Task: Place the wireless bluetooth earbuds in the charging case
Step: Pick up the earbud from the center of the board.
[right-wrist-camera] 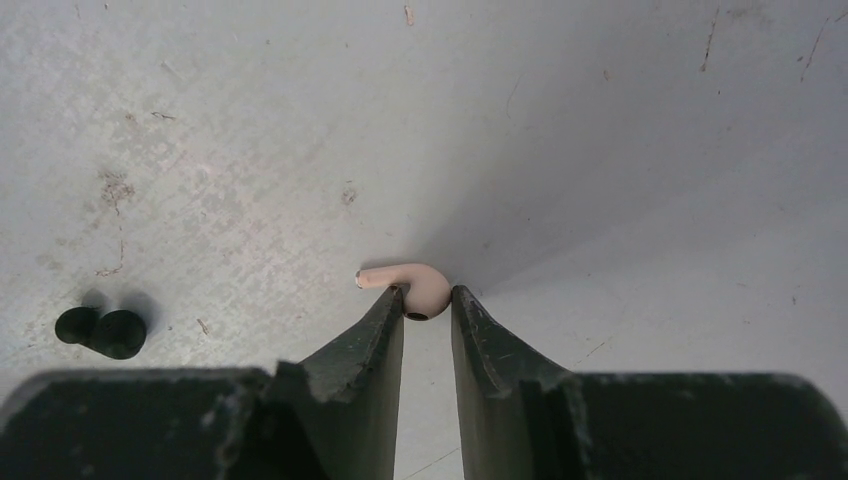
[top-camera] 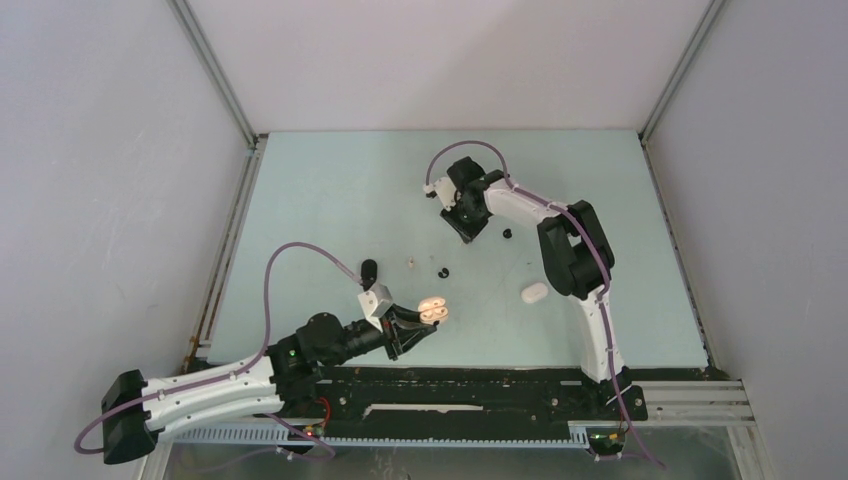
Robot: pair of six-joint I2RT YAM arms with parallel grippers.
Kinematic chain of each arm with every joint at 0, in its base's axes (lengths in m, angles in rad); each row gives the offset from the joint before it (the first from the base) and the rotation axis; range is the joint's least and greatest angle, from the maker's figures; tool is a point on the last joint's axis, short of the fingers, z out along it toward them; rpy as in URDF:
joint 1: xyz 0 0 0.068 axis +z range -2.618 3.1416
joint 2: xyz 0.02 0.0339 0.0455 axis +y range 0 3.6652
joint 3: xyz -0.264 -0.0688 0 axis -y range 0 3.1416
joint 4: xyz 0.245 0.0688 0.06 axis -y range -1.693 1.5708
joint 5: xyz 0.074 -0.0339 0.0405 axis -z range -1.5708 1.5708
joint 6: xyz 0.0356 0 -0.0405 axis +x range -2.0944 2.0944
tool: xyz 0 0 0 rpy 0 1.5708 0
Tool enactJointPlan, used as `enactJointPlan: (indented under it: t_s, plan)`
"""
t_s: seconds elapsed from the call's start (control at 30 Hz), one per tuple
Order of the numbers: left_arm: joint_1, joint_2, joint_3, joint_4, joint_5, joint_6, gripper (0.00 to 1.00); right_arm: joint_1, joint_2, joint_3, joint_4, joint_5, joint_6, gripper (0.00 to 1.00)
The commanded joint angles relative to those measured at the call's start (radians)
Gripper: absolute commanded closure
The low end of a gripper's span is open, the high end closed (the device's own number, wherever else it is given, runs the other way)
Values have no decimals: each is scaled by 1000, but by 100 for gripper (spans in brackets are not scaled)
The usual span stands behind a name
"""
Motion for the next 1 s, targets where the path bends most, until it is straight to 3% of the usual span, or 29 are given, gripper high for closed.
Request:
enactJointPlan:
  t_s: [0.0, 0.23, 0.57, 0.97]
  plan:
    - [-5, 2, 21, 39, 5, 4, 100, 3, 34, 37, -17, 5, -17, 75]
    - [-5, 6, 28, 31, 6, 4, 100, 4, 18, 20, -12, 9, -23, 89]
    - [-5, 73, 34, 55, -6, 22, 100, 40, -247, -194, 63, 92, -56, 91]
    - [-5, 342, 57, 229, -51, -16, 100, 137, -577, -407, 42, 189, -80, 92]
